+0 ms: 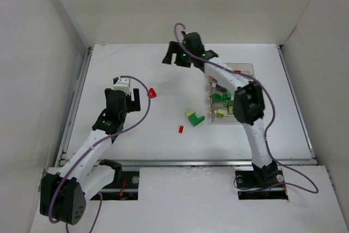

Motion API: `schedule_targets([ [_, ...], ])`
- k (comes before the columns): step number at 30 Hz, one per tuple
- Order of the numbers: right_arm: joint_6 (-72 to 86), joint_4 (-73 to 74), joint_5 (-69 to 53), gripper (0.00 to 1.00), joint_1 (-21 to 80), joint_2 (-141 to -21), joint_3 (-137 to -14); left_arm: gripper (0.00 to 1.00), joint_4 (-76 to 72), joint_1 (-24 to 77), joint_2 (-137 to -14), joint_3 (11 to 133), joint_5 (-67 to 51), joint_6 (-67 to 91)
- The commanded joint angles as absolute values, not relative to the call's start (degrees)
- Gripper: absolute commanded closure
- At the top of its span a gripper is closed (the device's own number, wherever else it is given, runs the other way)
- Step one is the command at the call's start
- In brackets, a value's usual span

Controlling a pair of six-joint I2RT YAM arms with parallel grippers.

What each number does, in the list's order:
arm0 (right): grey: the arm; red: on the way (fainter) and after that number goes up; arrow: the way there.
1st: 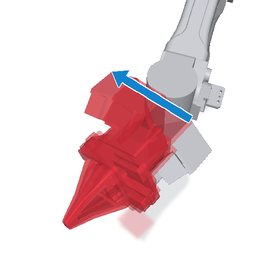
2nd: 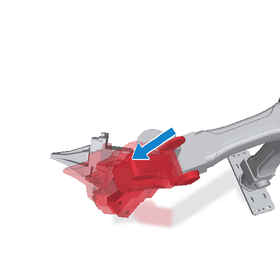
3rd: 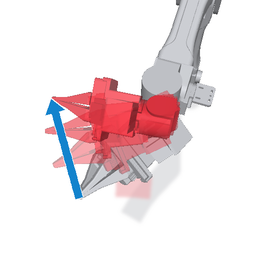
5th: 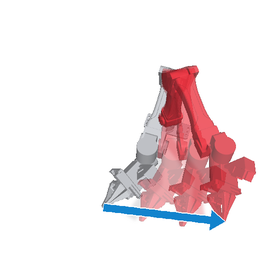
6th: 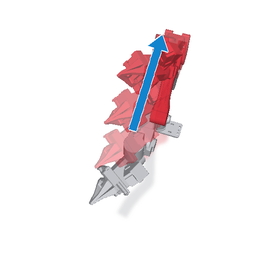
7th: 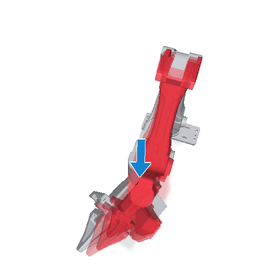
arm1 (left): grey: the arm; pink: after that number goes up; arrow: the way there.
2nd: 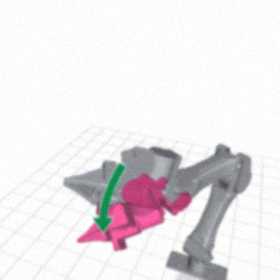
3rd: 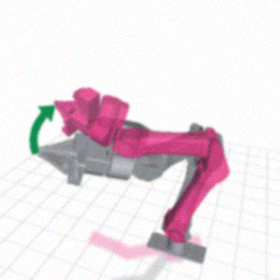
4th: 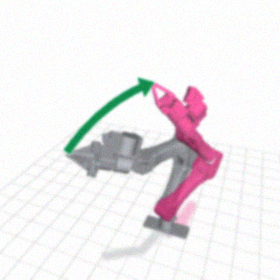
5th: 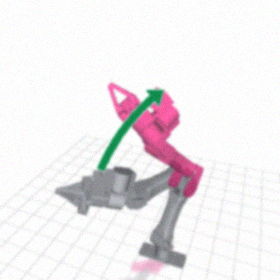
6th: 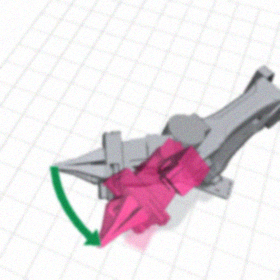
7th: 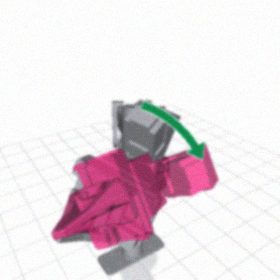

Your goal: Sort the legos into containers by color

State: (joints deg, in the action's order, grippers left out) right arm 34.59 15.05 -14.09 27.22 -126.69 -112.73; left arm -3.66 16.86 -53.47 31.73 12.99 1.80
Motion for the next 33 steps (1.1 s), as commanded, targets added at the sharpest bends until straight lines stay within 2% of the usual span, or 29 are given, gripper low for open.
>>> schedule_targets([
  [1, 23.5, 32.6, -3.8, 0.10, 37.2, -137.0, -132.5, 0.21, -6.0, 16.7, -52.1, 31.5, 16.1, 2.5],
  [2, 21.5, 34.7, -0.6, 0.04, 39.2, -139.1, -136.2, 0.21, -6.0, 16.7, -52.6, 31.5, 18.0, 2.5],
  [4, 17.8, 35.8, 5.1, 0.00, 43.8, -141.8, -140.0, 0.21, -6.0, 16.7, -52.6, 31.5, 19.5, 2.5],
  [9, 13.9, 32.2, 8.4, 0.00, 46.4, -143.9, -134.8, 0.21, -5.5, 16.7, -52.6, 31.5, 20.7, 2.5],
  [12, 13.9, 33.7, 10.1, 0.04, 47.0, -147.7, -138.4, 0.21, -5.4, 16.7, -52.6, 31.5, 20.1, 2.5],
  [16, 11.9, 38.9, 17.6, 0.15, 49.8, -153.5, -144.0, 0.21, -5.4, 16.7, -53.3, 31.5, 19.6, 2.5],
  [23, 11.3, 38.0, 20.0, 0.16, 50.4, -150.0, -138.8, 0.21, -5.4, 16.7, -53.3, 32.0, 19.6, 2.5],
  [26, 11.2, 38.0, 15.7, 0.28, 50.4, -150.0, -138.8, 0.21, -5.4, 16.7, -53.3, 32.0, 19.0, 2.5],
  [29, 11.2, 38.6, 11.1, 0.46, 50.4, -150.6, -138.8, 0.21, -5.4, 16.7, -53.3, 32.0, 19.0, 2.5],
  [30, 11.2, 38.6, 10.2, 0.73, 50.4, -150.6, -138.2, 0.21, -5.4, 16.7, -53.3, 32.0, 19.0, 2.5],
  [31, 11.2, 38.6, 10.2, 0.92, 50.4, -150.6, -138.2, 0.21, -5.4, 16.7, -53.3, 31.5, 19.0, 2.5],
  [32, 11.2, 38.6, 11.3, 1.00, 50.4, -150.6, -137.4, 0.21, -5.4, 16.7, -53.3, 31.5, 19.0, 2.5],
  [33, 13.3, 38.6, 12.6, 1.00, 50.4, -148.7, -136.9, 0.21, -5.4, 16.7, -53.3, 31.5, 19.0, 2.5],
])
